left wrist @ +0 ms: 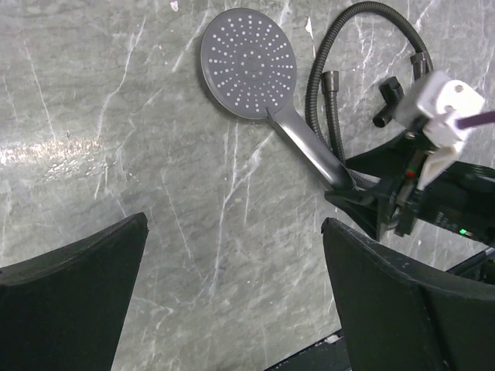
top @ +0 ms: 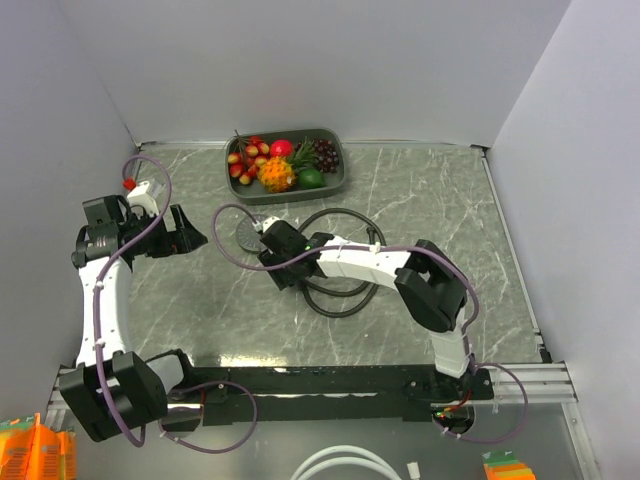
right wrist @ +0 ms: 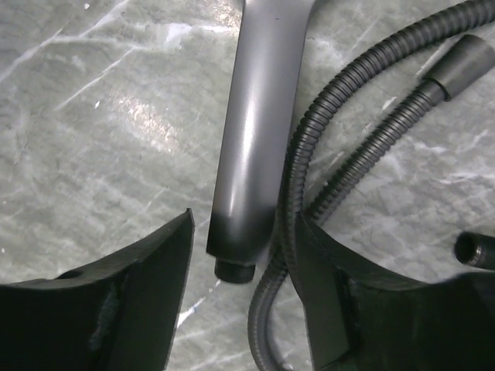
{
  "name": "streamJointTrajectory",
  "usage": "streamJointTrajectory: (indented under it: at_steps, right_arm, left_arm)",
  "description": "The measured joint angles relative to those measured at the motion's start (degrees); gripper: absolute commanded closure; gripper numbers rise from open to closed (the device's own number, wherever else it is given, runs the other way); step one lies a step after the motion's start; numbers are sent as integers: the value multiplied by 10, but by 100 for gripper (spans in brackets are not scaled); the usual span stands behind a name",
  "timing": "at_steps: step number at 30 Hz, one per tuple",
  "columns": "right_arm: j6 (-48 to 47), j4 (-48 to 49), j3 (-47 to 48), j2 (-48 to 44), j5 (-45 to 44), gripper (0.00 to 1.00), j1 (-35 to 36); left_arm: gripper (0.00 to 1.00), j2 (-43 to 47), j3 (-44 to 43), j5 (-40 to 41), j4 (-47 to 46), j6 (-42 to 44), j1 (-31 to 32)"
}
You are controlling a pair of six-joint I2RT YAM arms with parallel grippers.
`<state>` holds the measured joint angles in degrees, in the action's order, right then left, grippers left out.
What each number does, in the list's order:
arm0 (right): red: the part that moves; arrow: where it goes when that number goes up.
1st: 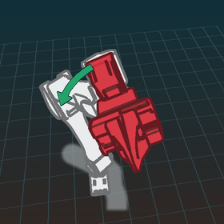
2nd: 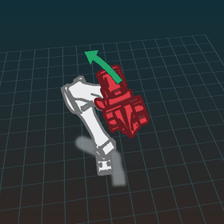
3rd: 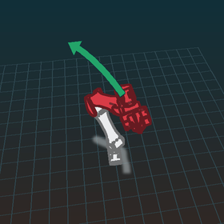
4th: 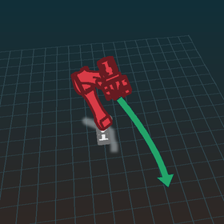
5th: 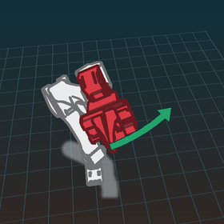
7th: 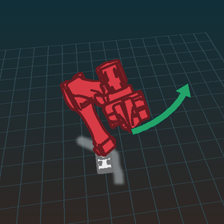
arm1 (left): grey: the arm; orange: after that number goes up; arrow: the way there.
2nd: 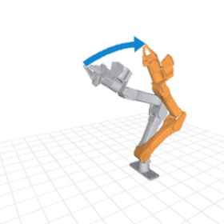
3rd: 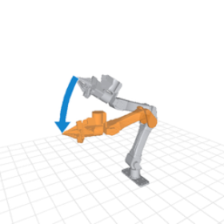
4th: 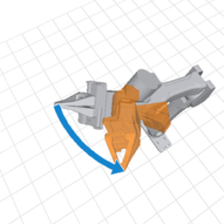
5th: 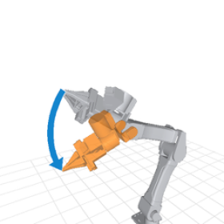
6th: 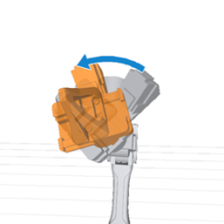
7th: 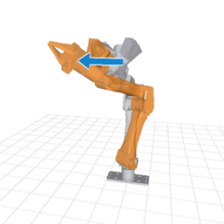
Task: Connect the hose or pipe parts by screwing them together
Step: Pick up the bathroom fixture from the center of the board.
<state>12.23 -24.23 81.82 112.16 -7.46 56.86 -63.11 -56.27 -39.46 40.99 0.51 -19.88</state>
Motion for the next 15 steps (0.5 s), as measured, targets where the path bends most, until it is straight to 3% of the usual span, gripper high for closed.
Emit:
streamJointTrajectory:
  at_steps: [5, 15]
  right_arm:
    - [0, 16, 2, 23, 5, 46, 0]
    - [3, 31, 37, 55, 10, 75, 0]
  left_arm:
    - [0, 5, 0, -2, 0, 9, -1]
    - [0, 13, 2, -1, 0, 19, -1]
